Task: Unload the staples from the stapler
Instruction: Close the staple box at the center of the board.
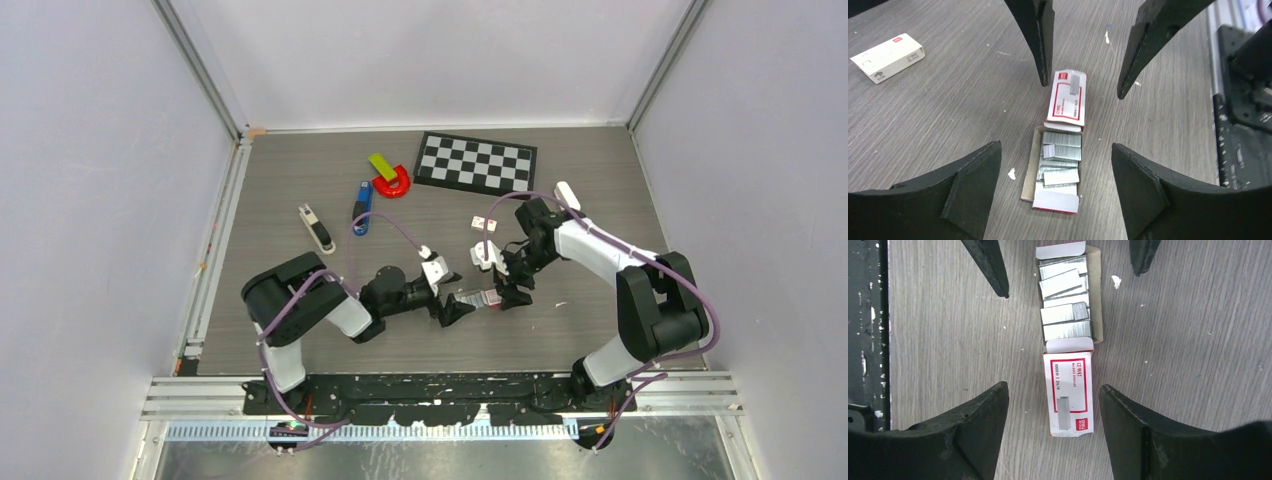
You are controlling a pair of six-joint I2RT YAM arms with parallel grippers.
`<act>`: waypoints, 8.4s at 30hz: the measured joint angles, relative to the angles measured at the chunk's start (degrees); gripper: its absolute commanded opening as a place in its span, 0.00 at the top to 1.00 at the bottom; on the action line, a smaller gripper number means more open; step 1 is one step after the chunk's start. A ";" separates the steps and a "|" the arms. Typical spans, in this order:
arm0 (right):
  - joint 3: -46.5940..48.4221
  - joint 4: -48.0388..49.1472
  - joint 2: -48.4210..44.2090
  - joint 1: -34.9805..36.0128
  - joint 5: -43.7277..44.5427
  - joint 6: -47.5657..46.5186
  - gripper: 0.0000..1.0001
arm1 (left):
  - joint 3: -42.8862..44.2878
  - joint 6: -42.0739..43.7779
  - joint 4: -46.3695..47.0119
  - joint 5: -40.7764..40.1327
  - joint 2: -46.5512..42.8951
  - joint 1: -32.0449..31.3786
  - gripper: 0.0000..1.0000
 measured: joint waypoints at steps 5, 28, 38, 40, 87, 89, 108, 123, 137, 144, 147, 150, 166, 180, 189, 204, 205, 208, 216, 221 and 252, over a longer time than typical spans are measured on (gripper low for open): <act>1.90 -3.39 0.00 -0.90 -0.74 -1.88 0.28 | -0.79 -5.60 -2.45 -1.40 -5.11 1.42 0.12; 2.38 -5.75 0.66 -1.75 -1.57 -2.58 0.28 | 11.21 -15.85 -35.39 -7.69 -10.03 4.02 0.15; 2.58 -6.01 0.68 -1.86 -1.62 -2.58 0.28 | 15.04 -16.06 -38.38 -7.34 -5.70 3.89 0.17; 2.58 -6.01 0.68 -1.86 -1.64 -2.58 0.28 | 15.58 -16.04 -39.15 -7.26 -5.07 3.69 0.17; 2.82 -6.71 1.03 -2.14 -1.97 -3.02 0.28 | 23.69 -9.05 -53.20 -12.22 -1.73 -0.57 0.30; 2.95 -6.80 1.03 -2.16 -2.01 -3.04 0.28 | 23.91 -8.83 -53.66 -12.41 -1.66 -0.61 0.30; 3.21 -6.91 1.03 -2.38 -2.16 -3.61 0.28 | 26.03 -6.51 -57.83 -14.43 -1.42 -1.62 0.29; 3.21 -7.43 1.03 -2.60 -2.64 -4.04 0.28 | 24.48 -7.28 -58.23 -14.84 -8.61 -1.64 0.22; 3.32 -7.91 1.03 -2.97 -3.15 -4.11 0.28 | -2.27 -1.27 -36.39 -12.59 -22.75 -1.62 0.00; 3.32 -7.91 1.05 -2.97 -3.13 -4.11 0.28 | -5.60 5.97 -26.88 -8.07 -20.52 -1.57 0.00; 3.32 -7.89 1.25 -2.97 -3.13 -4.09 0.28 | -6.32 8.72 -22.34 -6.58 -16.76 -1.57 0.00; 3.32 -7.89 1.42 -2.97 -2.97 -4.09 0.28 | -6.16 10.27 -18.62 -5.35 -11.96 -1.57 0.01; 3.32 -7.19 1.64 -2.97 -2.45 -3.54 0.28 | -0.61 11.06 -10.62 -4.00 -0.94 -1.55 0.15; 3.32 -7.06 1.79 -2.99 -2.05 -2.93 0.28 | 1.33 10.99 -7.67 -2.78 2.54 -1.68 0.27; 3.32 -4.22 1.79 -3.37 0.90 -0.44 0.27 | 1.84 11.04 -7.19 -2.25 3.30 -1.88 0.38; -0.90 3.17 1.79 -3.15 3.93 0.35 0.23 | 1.86 11.26 -6.75 -1.27 3.63 -2.03 0.46; -1.01 3.54 1.79 -2.91 4.13 0.31 0.23 | 1.86 11.26 -6.75 -1.25 3.63 -2.03 0.46; -1.49 4.83 1.79 -1.73 5.01 0.28 0.25 | 1.86 11.26 -6.75 -1.25 3.63 -2.03 0.46; -2.10 6.45 1.79 0.24 6.71 -0.02 0.28 | 1.86 11.23 -6.49 -1.22 3.78 -2.03 0.47; -2.49 6.56 1.90 0.72 7.67 -1.03 0.32 | 1.86 11.19 -5.79 -1.25 4.13 -2.05 0.47; -3.78 7.74 2.16 4.15 11.43 -2.51 0.52 | 1.86 9.88 -2.08 -1.29 6.21 -2.05 0.48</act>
